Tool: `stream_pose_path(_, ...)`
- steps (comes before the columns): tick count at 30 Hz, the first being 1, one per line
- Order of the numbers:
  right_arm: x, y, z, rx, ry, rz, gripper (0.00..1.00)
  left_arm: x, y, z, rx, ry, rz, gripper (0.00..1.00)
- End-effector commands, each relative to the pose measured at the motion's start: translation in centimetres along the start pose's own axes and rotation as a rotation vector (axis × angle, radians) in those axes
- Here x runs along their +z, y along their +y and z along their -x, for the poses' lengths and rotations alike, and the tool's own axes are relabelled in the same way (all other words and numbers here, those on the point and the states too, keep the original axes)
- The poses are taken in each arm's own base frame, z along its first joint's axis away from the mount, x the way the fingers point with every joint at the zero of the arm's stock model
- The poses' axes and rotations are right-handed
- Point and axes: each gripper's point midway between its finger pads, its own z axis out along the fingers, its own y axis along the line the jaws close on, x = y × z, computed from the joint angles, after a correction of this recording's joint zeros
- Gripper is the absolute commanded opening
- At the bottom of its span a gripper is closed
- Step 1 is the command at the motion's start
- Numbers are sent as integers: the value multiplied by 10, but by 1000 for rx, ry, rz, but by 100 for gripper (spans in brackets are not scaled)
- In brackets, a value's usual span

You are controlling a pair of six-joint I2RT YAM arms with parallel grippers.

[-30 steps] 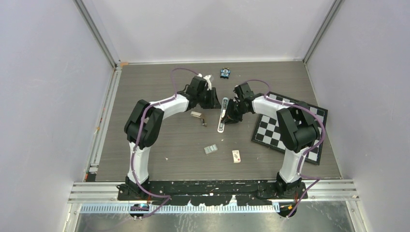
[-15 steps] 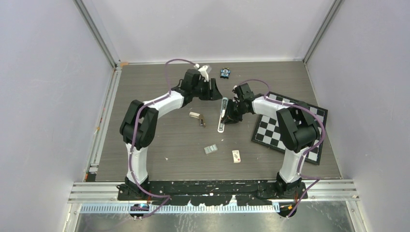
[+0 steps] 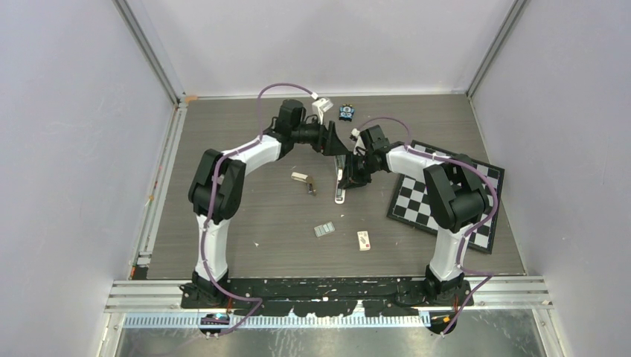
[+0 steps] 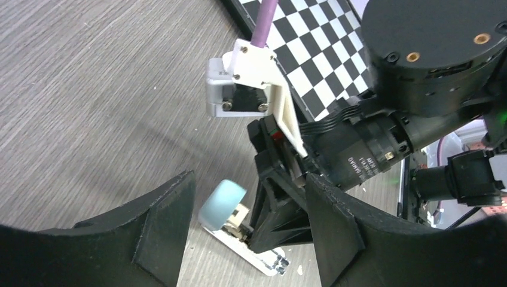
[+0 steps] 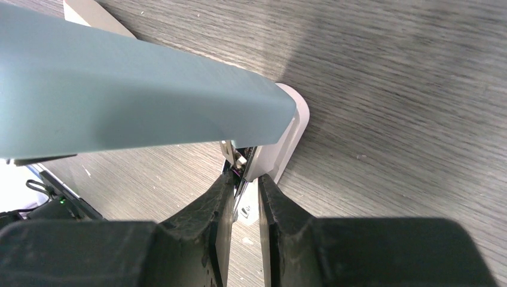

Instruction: Load the staples into the stapler

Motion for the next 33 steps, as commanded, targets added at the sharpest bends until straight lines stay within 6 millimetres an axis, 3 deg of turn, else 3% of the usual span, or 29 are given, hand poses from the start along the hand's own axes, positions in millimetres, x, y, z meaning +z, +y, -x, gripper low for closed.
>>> stream_pose_path(1,5,-8,-1,-48,10,-35,26,-5,-2,8,88,22,-35,68)
stream_pose_path(12,6,-14,-7,-32,4,-42,25,3,0,-4,55,22,-95,67)
stream_pose_path(25,3,-22,-7,18,-17,-34,25,-7,-29,-2,14,-21,-201,47)
stream_pose_path(33,1,-22,-5,36,-29,-21,25,-14,-42,-9,-12,-56,-235,45)
